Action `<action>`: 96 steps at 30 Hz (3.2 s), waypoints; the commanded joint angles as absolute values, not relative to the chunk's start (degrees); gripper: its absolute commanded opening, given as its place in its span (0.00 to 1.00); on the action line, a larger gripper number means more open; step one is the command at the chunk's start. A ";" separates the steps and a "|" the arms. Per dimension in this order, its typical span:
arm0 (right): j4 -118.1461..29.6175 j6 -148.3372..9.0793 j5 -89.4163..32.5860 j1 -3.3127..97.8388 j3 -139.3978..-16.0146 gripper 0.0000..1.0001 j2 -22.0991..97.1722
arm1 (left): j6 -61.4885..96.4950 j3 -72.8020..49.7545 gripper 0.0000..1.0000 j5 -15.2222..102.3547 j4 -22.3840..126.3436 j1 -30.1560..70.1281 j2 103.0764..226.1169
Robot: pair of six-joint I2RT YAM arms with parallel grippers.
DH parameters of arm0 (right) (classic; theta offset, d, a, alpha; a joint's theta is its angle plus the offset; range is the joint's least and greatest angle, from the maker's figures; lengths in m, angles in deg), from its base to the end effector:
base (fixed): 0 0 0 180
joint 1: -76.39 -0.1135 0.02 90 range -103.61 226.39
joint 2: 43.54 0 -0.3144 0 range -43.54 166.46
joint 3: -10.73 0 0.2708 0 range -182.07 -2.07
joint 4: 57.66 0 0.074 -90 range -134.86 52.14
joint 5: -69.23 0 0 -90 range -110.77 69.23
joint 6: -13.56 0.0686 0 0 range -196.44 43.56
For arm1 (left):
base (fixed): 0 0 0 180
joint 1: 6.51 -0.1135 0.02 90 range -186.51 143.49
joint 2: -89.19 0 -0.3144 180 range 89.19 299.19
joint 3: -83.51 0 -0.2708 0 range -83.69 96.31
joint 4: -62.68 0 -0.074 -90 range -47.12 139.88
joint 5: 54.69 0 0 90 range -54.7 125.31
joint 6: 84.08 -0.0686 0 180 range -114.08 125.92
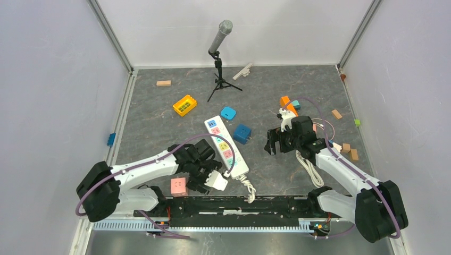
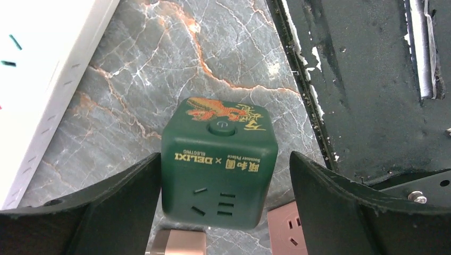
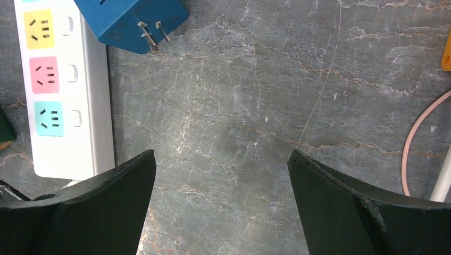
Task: Insert the plug
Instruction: Pick up the plug from the center of the board.
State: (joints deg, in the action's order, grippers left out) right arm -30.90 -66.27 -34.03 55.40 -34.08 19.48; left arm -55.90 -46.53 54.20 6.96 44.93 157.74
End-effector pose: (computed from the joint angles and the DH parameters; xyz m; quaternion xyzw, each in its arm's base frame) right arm 0.2130 0.0986 0.2096 -0.1305 0.9093 0.2049 0.3377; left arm 0.1068 -0.1697 0.1861 0.8284 0.5188 -0.1497 0.1488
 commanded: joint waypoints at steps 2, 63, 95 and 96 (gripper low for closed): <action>-31.06 -67.04 -33.30 55.21 -37.13 0.98 18.72 | -58.46 -44.31 0.84 56.69 11.14 45.69 159.69; -25.86 -66.15 -43.38 55.21 -50.66 0.98 18.69 | 3.36 -43.32 0.23 47.16 51.22 43.84 137.26; -37.81 -37.65 -55.52 38.60 -58.65 0.98 29.75 | -28.25 -35.75 0.07 47.95 41.88 44.73 147.08; -37.71 -37.53 -55.01 37.98 -58.77 0.98 30.51 | -28.09 -35.58 0.07 48.07 41.88 44.86 147.31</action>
State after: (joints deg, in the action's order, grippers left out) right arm -36.30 -38.86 -57.79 39.86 -55.55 28.66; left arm -26.52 -38.88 46.42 39.48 44.25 146.90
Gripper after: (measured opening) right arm 0.982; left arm 0.673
